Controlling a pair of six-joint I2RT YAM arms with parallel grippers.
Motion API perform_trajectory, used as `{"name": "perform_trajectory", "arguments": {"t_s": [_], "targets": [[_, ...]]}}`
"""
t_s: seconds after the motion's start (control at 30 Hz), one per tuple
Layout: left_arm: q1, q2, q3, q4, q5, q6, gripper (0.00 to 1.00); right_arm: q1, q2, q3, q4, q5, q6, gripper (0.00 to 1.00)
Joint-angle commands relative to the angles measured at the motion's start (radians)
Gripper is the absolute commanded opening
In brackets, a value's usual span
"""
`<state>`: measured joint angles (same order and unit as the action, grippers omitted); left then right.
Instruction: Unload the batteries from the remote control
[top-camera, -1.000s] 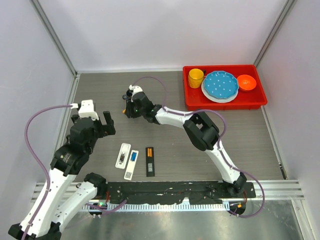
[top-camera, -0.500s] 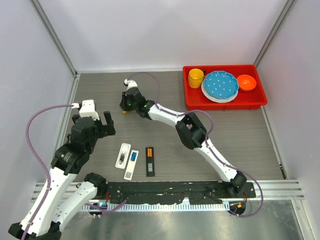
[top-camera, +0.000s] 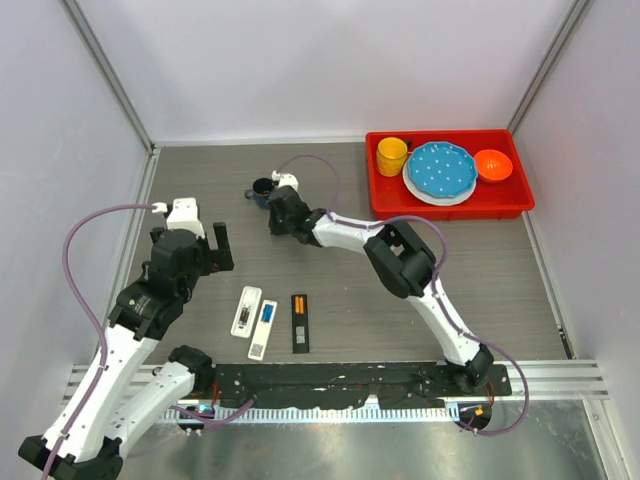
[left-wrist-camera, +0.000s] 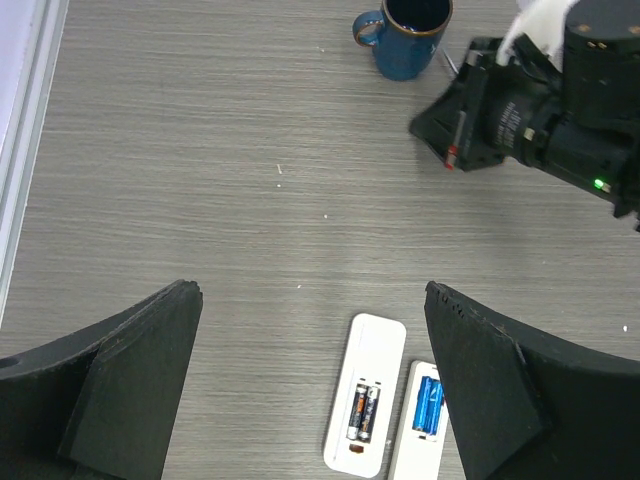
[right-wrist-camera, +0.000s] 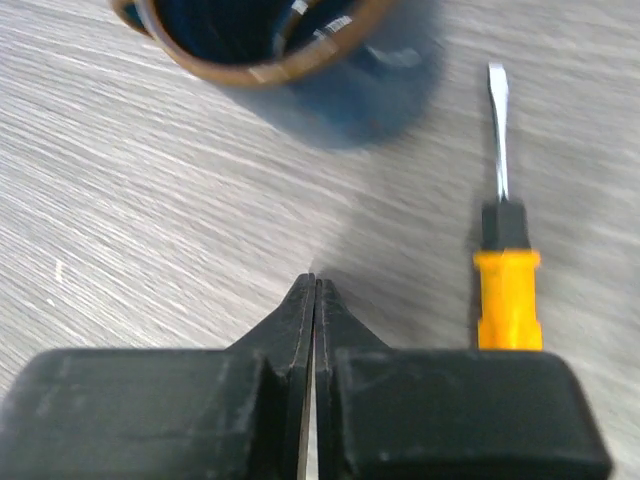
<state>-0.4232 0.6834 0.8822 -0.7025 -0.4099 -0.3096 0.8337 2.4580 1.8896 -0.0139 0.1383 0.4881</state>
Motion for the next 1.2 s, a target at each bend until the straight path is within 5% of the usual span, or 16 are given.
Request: {"name": "perform_trajectory", "arguments": {"t_s": [0.0, 0.3, 0.67, 0.8, 1.17], "targets": [[0.001, -0.005, 0.029, 0.005, 0.002, 0.006, 0.98, -0.013, -0.172, -0.196, -0.017, 0.112, 0.007, 0.04], [0.0, 0.005, 0.031, -0.002, 0.017, 0.004, 0.98, -0.11, -0.347, -0.527, 0.077, 0.101, 0.072, 0.05], [-0.002, 0.015, 0.031, 0.0, 0.016, 0.009, 1.0, -0.197, -0.401, -0.554, 0.043, 0.044, 0.012, 0.11], [-0.002, 0.011, 0.029, 0.0, 0.02, 0.01, 1.0, -0.199, -0.404, -0.555, 0.02, 0.109, -0.026, 0.46], [-0.002, 0.022, 0.029, 0.003, 0.023, 0.02, 1.0, -0.217, -0.429, -0.475, 0.009, 0.123, -0.249, 0.81]]}}
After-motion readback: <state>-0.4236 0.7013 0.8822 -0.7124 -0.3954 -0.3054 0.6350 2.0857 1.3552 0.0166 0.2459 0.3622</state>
